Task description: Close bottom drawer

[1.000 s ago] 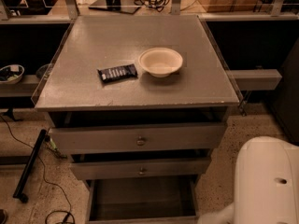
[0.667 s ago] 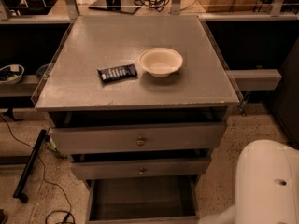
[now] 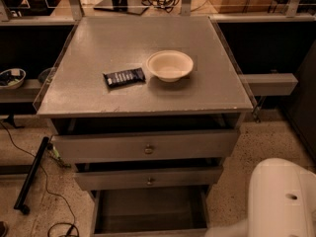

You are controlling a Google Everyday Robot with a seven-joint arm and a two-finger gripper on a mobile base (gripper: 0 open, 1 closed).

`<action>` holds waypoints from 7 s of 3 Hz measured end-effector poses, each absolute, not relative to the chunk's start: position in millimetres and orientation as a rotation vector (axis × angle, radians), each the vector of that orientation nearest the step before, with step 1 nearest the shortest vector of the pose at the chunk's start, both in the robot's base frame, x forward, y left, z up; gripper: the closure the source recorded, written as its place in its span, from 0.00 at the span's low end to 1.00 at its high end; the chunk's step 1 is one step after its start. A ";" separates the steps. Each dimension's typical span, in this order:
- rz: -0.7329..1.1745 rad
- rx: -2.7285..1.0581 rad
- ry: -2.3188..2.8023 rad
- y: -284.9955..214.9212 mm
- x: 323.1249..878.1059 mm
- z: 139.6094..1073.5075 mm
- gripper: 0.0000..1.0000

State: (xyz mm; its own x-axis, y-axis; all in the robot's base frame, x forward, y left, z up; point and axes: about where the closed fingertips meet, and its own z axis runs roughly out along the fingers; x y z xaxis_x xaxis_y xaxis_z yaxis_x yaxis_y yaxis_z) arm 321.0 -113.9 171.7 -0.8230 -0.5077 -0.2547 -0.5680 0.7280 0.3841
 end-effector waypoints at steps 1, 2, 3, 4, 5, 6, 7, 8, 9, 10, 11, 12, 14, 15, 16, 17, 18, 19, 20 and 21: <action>0.698 -0.848 2.747 -107.8 350.3 166.7 1.00; 0.700 -0.834 2.717 -107.6 366.8 169.5 1.00; 0.700 -0.842 2.698 -106.2 367.9 172.7 1.00; 0.712 -0.839 2.690 -104.4 367.3 174.3 1.00; 0.712 -0.838 2.690 -104.4 367.3 174.2 1.00; 0.706 -0.822 2.688 -101.6 369.9 169.8 1.00; 0.703 -0.818 2.685 -100.7 369.4 169.7 1.00; 0.695 -0.807 2.671 -98.9 374.6 170.2 1.00; 0.690 -0.799 2.659 -97.4 379.1 170.6 1.00; 0.680 -0.788 2.639 -94.6 389.7 171.9 1.00; 0.680 -0.788 2.639 -94.4 387.3 171.9 1.00; 0.668 -0.778 2.617 -91.5 399.4 173.2 1.00; 0.657 -0.763 2.587 -85.8 412.0 176.9 1.00; 0.658 -0.760 2.587 -84.7 411.9 176.4 1.00; 0.660 -0.754 2.579 -82.7 415.1 178.4 1.00; 0.662 -0.750 2.569 -80.3 419.1 180.6 1.00; 0.663 -0.744 2.557 -77.0 424.6 183.3 1.00; 0.665 -0.738 2.547 -74.7 428.3 185.5 1.00; 0.664 -0.727 2.525 -69.4 440.6 190.7 1.00; 0.664 -0.726 2.524 -69.2 438.3 191.2 1.00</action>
Offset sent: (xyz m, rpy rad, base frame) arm 0.0673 0.0042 0.0025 0.0602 -0.1037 -0.0432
